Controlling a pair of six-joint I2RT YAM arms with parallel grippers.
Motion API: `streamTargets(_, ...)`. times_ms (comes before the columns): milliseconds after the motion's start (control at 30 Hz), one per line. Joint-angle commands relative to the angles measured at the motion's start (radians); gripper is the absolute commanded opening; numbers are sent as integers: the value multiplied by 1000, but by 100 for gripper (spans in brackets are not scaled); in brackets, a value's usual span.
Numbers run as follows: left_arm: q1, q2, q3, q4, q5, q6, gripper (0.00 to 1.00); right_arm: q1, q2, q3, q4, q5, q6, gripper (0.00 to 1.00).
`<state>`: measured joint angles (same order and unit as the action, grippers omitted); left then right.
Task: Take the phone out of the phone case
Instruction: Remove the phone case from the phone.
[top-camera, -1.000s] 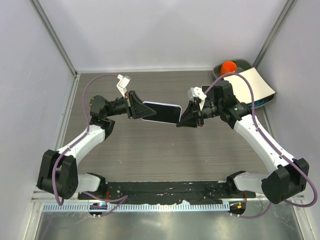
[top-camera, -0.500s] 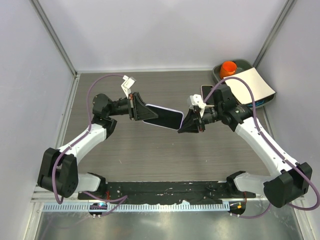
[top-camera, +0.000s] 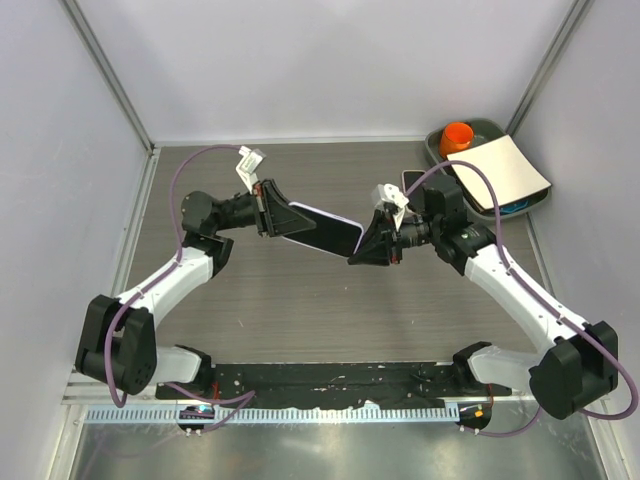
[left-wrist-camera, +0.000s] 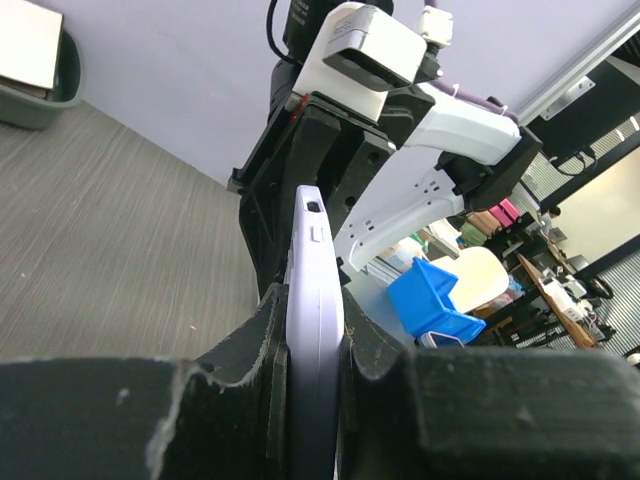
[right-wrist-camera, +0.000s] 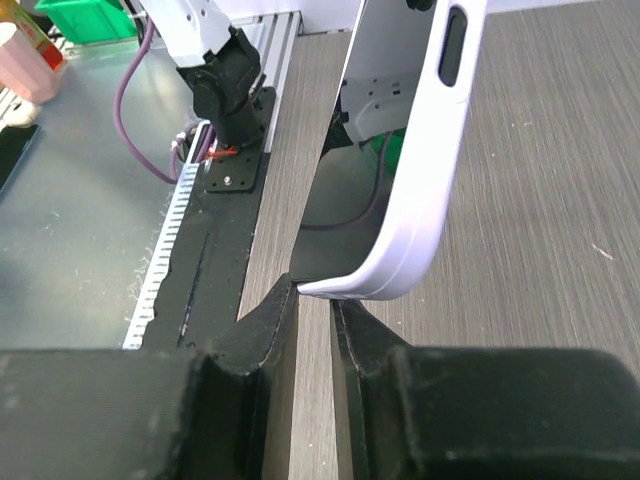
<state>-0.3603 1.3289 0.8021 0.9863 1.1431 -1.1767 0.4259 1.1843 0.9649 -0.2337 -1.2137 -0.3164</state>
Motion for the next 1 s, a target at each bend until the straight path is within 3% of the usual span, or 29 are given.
streamTargets(0,-83,-14,5,179,49,-167,0,-9,8,-15,361,86,128,1)
streamTargets(133,-91,-10,-1,233,38,-205,0,-48,9,-57,575,60,289,1)
streamTargets(233,-97,-7,-3,258,37,-227,0,-68,18,-75,646,59,358,1)
streamTargets(833,-114,-2,-11,313,40,-262,0,-116,109,-88,792,146,534,1)
streamTargets(967,-111,-8,-18,307,17,-229,0,-127,109,-91,852,62,608,3)
